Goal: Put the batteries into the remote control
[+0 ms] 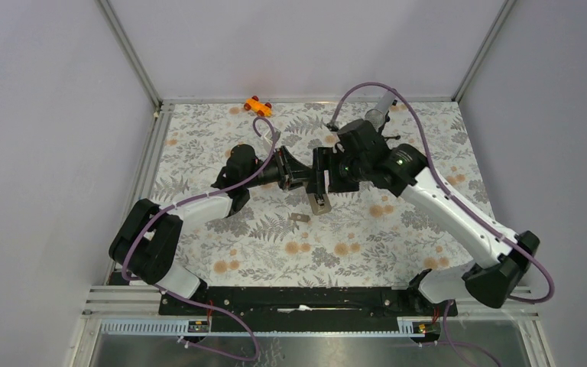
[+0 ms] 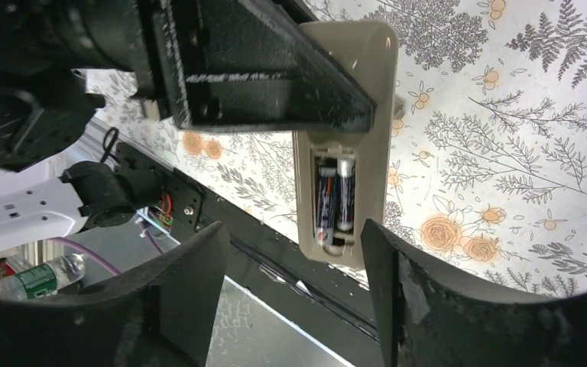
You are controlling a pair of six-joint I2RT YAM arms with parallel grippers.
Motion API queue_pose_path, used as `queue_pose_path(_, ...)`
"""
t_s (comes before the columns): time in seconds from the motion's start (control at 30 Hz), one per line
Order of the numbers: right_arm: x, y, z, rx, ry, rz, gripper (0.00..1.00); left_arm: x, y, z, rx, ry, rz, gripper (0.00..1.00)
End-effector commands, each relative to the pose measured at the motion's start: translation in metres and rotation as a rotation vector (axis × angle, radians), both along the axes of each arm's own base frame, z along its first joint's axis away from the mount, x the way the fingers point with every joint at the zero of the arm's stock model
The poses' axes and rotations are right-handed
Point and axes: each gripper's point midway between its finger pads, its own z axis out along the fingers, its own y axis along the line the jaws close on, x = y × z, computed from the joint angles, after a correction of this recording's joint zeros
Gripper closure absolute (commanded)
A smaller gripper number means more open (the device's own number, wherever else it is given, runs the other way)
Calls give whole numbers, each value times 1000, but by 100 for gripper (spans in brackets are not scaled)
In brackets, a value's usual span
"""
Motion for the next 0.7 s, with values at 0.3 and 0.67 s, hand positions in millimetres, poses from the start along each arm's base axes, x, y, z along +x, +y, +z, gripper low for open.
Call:
queue_pose_path(0.3,-11,-19,76,419,-195,-226,15,5,17,73,-241,-1,80,100)
queue_pose_path(0.67,-13,-8,86,602,-145,-276,12,11,38,115,-499,121,163,100)
